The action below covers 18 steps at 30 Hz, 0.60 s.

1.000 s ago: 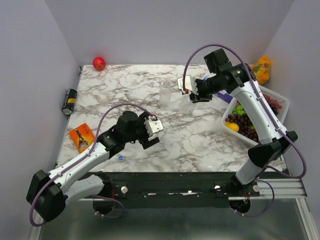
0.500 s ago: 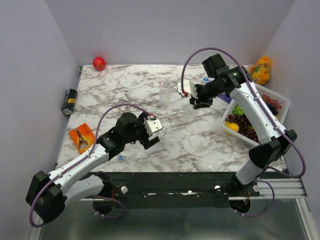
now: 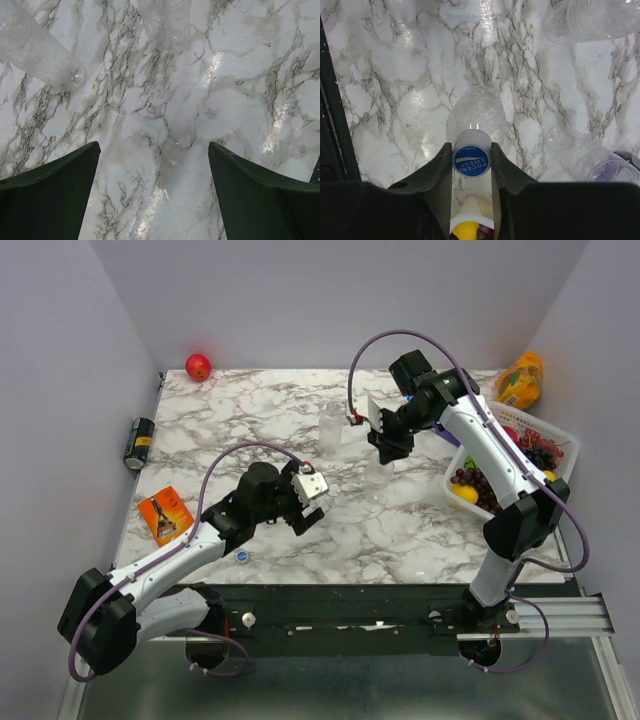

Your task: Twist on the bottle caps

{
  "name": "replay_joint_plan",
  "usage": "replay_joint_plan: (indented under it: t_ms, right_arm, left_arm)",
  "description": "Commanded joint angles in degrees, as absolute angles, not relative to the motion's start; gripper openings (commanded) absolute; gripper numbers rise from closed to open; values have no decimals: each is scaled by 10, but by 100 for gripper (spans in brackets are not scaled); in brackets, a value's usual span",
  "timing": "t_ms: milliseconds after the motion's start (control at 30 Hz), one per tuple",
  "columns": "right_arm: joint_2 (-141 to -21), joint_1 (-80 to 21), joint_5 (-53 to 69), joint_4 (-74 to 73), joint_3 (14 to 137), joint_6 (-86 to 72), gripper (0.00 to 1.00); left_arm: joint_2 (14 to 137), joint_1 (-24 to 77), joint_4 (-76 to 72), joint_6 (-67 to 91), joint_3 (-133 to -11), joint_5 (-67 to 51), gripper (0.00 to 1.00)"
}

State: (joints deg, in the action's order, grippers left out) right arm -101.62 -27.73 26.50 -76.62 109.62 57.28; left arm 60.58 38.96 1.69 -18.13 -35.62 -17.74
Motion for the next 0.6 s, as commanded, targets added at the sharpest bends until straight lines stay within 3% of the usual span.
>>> replay_joint_plan:
  t_ms: [0, 567]
  right_arm:
    - [-1034, -273, 268, -874, 1121, 551, 6]
    - [-1078, -254, 273, -875, 1162, 514, 44]
  left_arm:
    - [613, 387, -13, -169, -364, -192, 99]
    - [619, 374, -1, -163, -368, -198, 98]
